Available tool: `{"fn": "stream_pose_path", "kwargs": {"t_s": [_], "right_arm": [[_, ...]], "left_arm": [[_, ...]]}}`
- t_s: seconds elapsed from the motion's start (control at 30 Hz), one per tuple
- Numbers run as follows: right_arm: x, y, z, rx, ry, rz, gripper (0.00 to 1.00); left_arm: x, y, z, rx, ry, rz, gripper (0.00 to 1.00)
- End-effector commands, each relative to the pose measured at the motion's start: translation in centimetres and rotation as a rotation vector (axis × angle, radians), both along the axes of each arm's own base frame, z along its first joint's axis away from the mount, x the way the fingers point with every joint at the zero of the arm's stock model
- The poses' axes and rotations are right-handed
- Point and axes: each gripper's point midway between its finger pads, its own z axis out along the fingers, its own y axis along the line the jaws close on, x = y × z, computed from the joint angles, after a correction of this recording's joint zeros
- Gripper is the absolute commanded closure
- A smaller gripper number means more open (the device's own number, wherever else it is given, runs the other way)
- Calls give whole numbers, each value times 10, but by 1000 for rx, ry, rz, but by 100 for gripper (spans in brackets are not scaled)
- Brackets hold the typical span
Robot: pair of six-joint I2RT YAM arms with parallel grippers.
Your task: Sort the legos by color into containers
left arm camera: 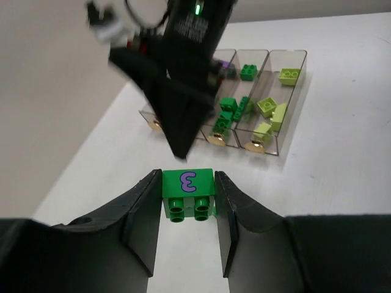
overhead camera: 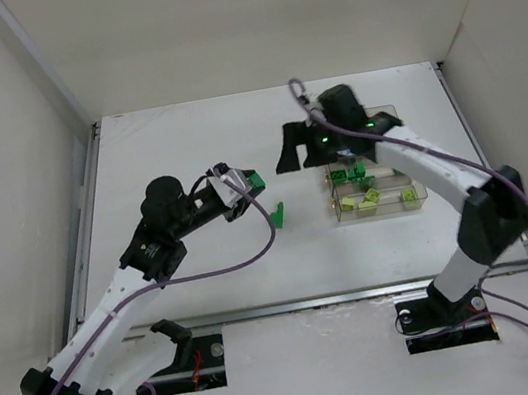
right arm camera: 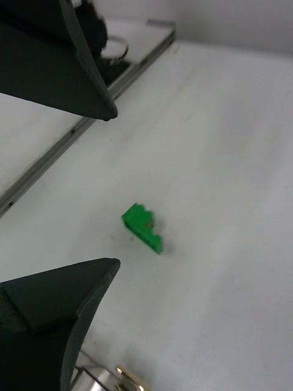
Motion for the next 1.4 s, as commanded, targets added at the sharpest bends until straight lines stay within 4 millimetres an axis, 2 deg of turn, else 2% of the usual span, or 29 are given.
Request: {"fn": "stream_pose_path", "kwargs": {"t_s": [0.0,0.07,0.1,0.13,0.17,0.2,0.27,0.33,0.43,0.5,0.57,0.63,0.7,0.73,0.83,0.93,0.97,1.03,1.07,1.13,1.17,1.2,1.27,1.3,1.33,1.37], "right_arm": [[-7,-4,105,379,-198,93,0],[-24,-1,129,482,-214,182,0],[-28,2,139,503,-230,219,0],[-33,9,141,520,-220,267,0],[-50,19,146,549,-196,358,0],[-54,25,159,573,-219,397,0],[-60,33,168,593,-226,441,0],[-61,37,176,604,-239,452,0],[-66,44,176,612,-220,475,0],[-63,51,169,616,-202,483,0],[-65,59,171,637,-193,513,3],[-72,68,174,653,-183,534,9],[-67,72,172,658,-176,541,16],[-71,75,176,665,-170,547,24],[-69,77,175,675,-166,567,39],[-75,79,175,678,-158,588,58],[-76,79,175,680,-155,596,73],[-77,79,172,677,-146,594,91],[-77,79,172,677,-146,594,100],[-74,76,162,670,-125,578,100],[-76,75,165,672,-133,580,100],[-70,72,159,664,-125,554,100],[-63,62,154,653,-133,502,100],[-60,58,150,646,-132,473,100],[-44,48,143,632,-136,394,100],[-38,40,126,611,-112,338,100]], "left_arm": [[-7,-1,38,-35,-231,-58,100],[-6,-1,48,-24,-321,-66,100],[-3,-2,45,-10,-331,-67,100],[-5,-3,48,-9,-357,-78,100],[-4,-5,50,-4,-371,-92,100],[-2,-7,49,1,-379,-93,100],[-5,-12,53,-2,-402,-122,100],[-5,-12,53,3,-412,-122,100],[-5,-12,56,-3,-421,-121,100],[-8,-15,58,-11,-431,-138,100],[-9,-15,58,-16,-420,-138,100],[-11,-16,59,-32,-404,-147,100],[-11,-16,59,-36,-394,-147,100],[-13,-17,59,-37,-395,-156,100],[-11,-16,61,-44,-394,-143,100],[-8,-14,63,-51,-393,-119,100],[-6,-13,63,-51,-393,-109,100],[-6,-13,63,-51,-393,-109,100],[-4,-13,64,-50,-392,-99,88],[-3,-12,62,-44,-384,-91,54],[-3,-12,62,-44,-384,-91,48],[-3,-12,58,-37,-372,-92,45],[-2,-11,56,-35,-353,-84,11],[-1,-10,52,-31,-330,-76,0],[-1,-10,49,-24,-319,-77,0],[0,-9,46,-18,-310,-69,0]]}}
